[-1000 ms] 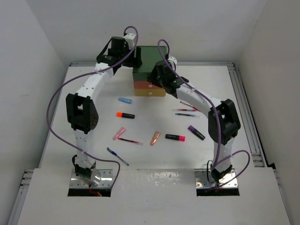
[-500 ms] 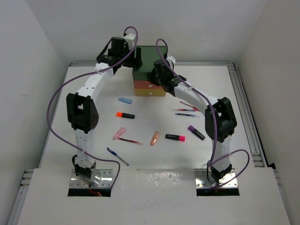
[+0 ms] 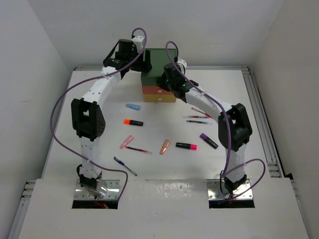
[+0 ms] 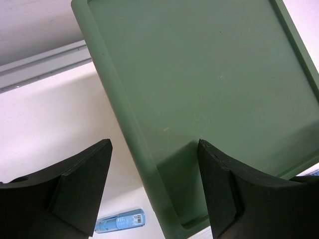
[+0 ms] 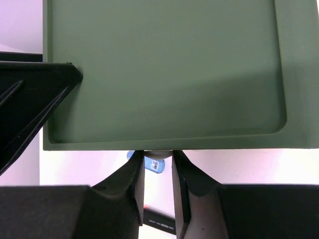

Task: Sort the stationery into containers
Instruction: Open the drawer in the storage box.

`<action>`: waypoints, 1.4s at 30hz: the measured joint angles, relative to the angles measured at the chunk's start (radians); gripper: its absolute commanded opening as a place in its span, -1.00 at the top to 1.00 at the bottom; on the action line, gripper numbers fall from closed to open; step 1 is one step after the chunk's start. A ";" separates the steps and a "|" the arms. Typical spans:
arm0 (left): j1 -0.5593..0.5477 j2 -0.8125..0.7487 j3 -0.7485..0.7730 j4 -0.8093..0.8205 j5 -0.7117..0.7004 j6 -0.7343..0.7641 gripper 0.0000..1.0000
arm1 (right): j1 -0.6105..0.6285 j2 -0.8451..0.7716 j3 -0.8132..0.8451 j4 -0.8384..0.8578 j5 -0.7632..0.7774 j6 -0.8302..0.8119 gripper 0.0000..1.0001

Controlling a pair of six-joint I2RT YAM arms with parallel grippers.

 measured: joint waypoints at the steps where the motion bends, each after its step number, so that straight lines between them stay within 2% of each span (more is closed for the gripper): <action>1: -0.001 0.000 0.000 0.000 0.000 0.000 -0.51 | 0.000 0.000 0.000 0.000 0.001 -0.003 0.97; 10: -0.002 0.000 0.000 0.000 -0.002 -0.001 -0.52 | 0.005 -0.007 -0.008 0.006 0.004 -0.029 1.00; 38: -0.003 0.000 0.000 -0.004 -0.003 -0.016 -0.54 | 0.132 -0.306 -0.364 -0.034 0.007 -0.001 1.00; 39: -0.003 0.000 0.000 -0.005 -0.003 -0.018 -0.57 | 0.135 -0.309 -0.366 -0.037 0.007 0.001 0.90; 42: -0.003 0.000 0.000 -0.005 -0.003 -0.020 -0.67 | 0.140 -0.314 -0.371 -0.043 0.005 0.003 0.32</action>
